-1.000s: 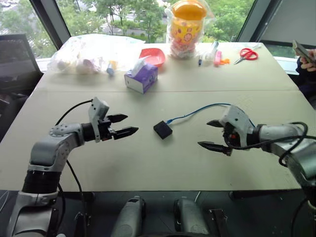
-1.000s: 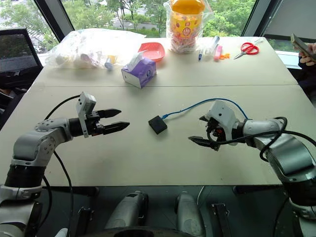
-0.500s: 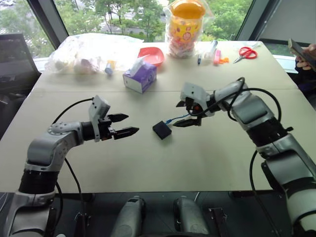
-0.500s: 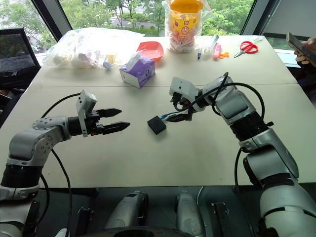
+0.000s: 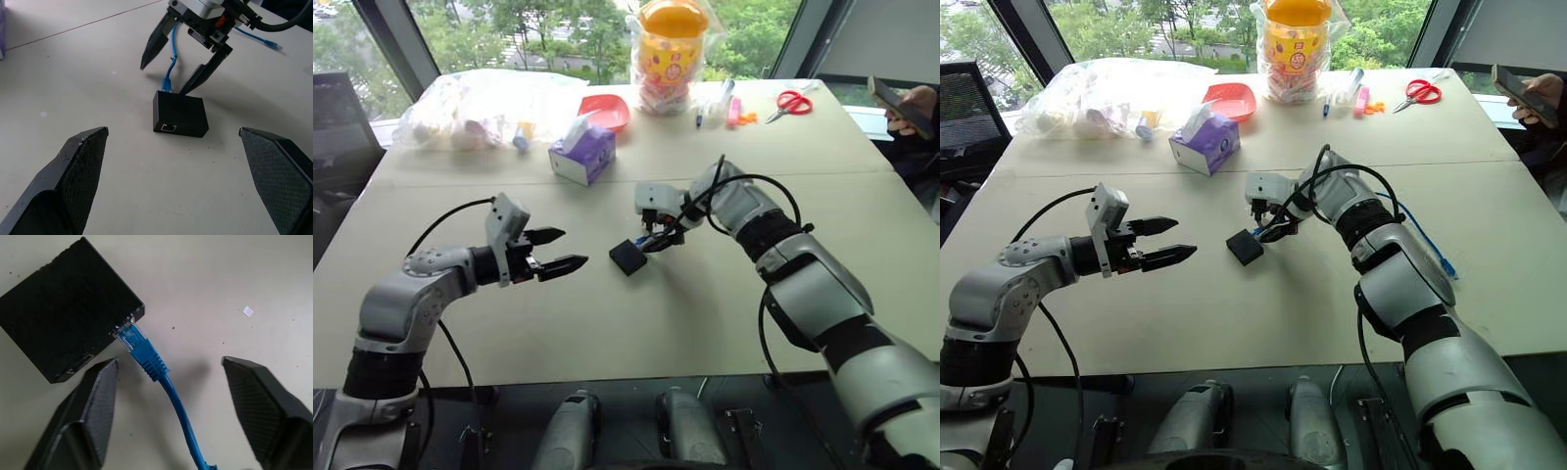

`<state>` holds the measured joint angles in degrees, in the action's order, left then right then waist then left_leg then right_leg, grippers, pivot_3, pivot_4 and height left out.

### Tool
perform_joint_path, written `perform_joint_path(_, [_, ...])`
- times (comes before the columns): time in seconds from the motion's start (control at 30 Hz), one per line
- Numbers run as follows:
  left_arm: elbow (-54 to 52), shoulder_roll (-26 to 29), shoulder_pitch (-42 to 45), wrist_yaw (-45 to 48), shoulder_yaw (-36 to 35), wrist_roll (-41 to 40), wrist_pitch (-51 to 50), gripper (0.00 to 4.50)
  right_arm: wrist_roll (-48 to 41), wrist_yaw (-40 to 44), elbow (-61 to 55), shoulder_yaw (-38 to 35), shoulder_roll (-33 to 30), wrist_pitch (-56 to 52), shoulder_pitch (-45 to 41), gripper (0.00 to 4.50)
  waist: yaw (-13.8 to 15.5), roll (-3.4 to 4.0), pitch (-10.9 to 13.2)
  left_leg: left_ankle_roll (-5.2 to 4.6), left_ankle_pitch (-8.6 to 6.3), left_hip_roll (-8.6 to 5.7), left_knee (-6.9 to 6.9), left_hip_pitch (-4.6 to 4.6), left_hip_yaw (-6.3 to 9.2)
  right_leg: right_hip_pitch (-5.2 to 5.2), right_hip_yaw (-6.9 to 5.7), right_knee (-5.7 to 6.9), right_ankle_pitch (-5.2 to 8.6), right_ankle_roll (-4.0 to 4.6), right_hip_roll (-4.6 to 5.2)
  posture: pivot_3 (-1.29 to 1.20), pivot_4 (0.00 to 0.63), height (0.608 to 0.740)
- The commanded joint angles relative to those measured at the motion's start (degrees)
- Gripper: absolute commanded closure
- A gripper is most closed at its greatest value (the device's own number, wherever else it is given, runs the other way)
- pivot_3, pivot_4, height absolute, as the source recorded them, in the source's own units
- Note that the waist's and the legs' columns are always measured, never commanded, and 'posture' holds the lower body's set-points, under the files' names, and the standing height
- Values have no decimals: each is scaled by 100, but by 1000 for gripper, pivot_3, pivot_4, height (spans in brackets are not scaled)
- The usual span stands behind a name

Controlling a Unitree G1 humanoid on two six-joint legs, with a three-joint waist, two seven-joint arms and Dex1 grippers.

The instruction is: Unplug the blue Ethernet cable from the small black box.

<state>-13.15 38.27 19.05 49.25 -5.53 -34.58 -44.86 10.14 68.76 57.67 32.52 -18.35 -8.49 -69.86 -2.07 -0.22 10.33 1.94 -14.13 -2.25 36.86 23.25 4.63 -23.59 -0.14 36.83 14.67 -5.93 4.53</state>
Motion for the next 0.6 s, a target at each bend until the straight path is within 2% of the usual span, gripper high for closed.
perform_joint_path(0.03, [-220,51,-12,-58,-156,-131,-32,0,85,81,85,-175,202,-28,-65,2769,-38,0,0,5,3,-1,0,-4,1,0,1,9,0,1,0,0,150,740])
perform_joint_path(0.13, [-228,43,-18,-81,-137,-157,-51,0,130,119,-26,-248,289,-114,-25,4364,-58,1,0,14,9,2,2,-18,1,1,3,32,-2,6,-8,0,150,740])
perform_joint_path(0.17, [-216,37,-2,-83,-130,-177,-63,0,147,162,-157,-264,257,-129,33,4478,-53,1,0,16,10,2,2,-21,2,0,4,37,-2,8,-11,0,150,740])
perform_joint_path(0.27, [-112,-97,212,-130,-162,-392,-241,0,415,57,-961,-168,-69,78,375,4478,-36,1,1,18,11,5,2,-22,7,2,3,39,-2,10,-20,0,150,740])
perform_joint_path(0.33, [-48,-174,361,-135,-136,-486,-342,0,826,-419,-1612,-60,-421,556,671,4478,5,1,1,18,11,4,4,-16,13,1,2,37,-2,9,-14,0,150,740])
perform_joint_path(0.43, [92,-229,611,-26,-53,-622,-519,0,1155,-1411,-2723,-376,-841,1065,1119,4478,27,1,1,18,11,-4,11,-9,9,1,2,33,-2,7,-6,0,150,740])
perform_joint_path(0.6, [270,-111,893,396,140,-812,-822,0,1079,-1790,-4697,-1129,-1339,444,1943,4478,73,0,1,18,12,-4,12,2,7,-11,2,33,-2,7,-8,0,150,740])
